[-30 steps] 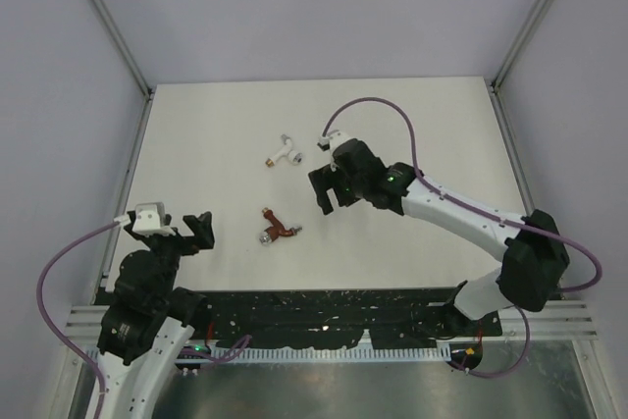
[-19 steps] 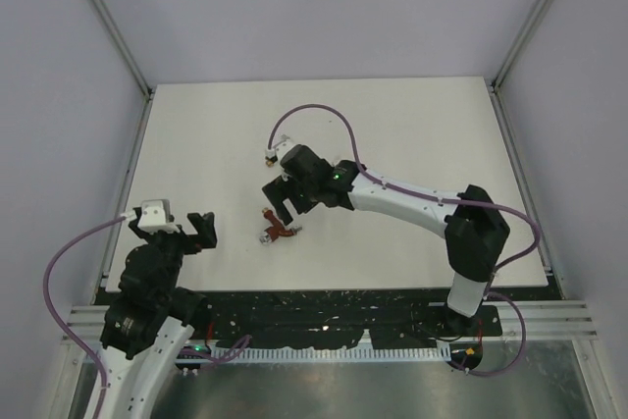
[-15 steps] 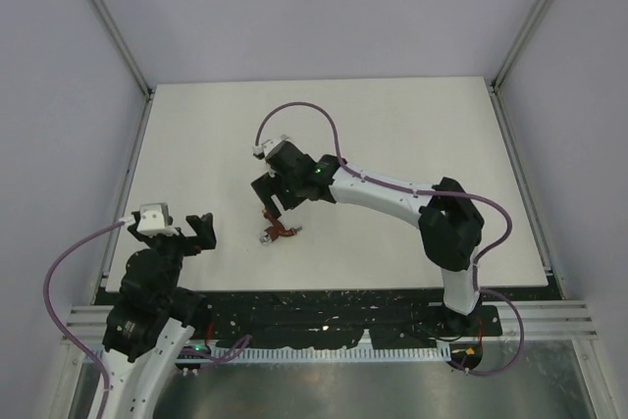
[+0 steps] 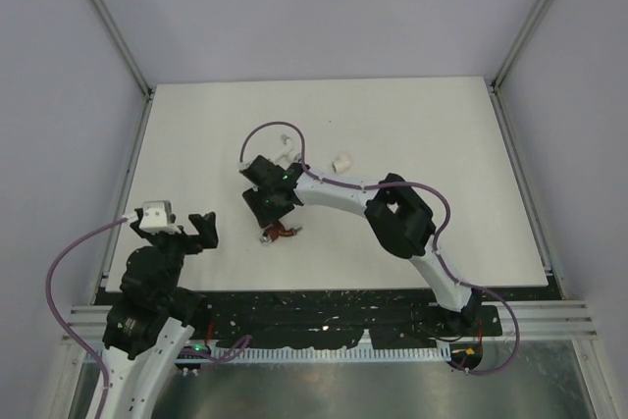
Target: Install the water faucets
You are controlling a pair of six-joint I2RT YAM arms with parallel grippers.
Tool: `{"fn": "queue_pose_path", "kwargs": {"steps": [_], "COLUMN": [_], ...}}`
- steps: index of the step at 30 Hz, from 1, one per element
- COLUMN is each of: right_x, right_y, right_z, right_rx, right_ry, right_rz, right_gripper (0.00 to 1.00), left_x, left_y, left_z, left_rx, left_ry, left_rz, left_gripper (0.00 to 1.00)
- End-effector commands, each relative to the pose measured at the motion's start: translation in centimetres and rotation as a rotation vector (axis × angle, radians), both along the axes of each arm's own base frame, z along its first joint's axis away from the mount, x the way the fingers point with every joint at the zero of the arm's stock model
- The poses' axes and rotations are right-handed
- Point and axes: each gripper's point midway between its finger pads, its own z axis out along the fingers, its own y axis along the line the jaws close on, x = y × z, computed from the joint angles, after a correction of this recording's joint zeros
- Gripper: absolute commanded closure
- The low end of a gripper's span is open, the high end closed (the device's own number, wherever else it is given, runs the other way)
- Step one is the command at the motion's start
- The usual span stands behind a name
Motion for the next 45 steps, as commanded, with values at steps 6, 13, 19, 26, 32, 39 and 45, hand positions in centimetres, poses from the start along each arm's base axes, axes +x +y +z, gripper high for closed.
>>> {"fn": "queue_pose_path", "kwargs": {"steps": [6, 13, 19, 26, 32, 39, 45], "right_x": [2.1, 2.9, 3.0, 3.7, 1.9, 0.8, 0.4], "right_y": [0.1, -3.6, -7.4, -15.1, -16.5, -16.3, -15.6], "right_z": [1.0, 8.7, 15.8, 23.0, 25.9, 27.0, 27.2], "right_rx": [0.026, 0.233, 0.404, 0.079, -0.030, 0.031, 0.046], "right_ry": [-0.060, -0.184, -0.352, -0.765, -0.876, -0.876, -0.873], "right_rz": [-0.089, -0.222, -0.306, -0.275, -0.239, -0.250, -0.239], "right_gripper": [0.74, 0.93, 0.95, 0.95, 0.95, 0.95, 0.95], "left_x": [0.6, 1.3, 1.4, 2.0, 1.0, 1.9, 3.3], "left_y": [-2.8, -8.2, -13.2, -15.9, -20.1, -22.0, -23.6], "left_z": [-0.3, 0.4, 2.5, 5.2, 6.5, 6.5, 7.1], "left_rx": [-0.018, -0.215, -0.399, -0.528, -0.563, -0.567, -0.584], "left_ry": [0.089, 0.161, 0.114, -0.007, -0.083, -0.132, -0.148], "left_rz": [-0.127, -0.333, -0.564, -0.683, -0.845, -0.811, -0.791], "left_gripper": [0.00, 0.00, 0.00, 0.00, 0.00, 0.00, 0.05]}}
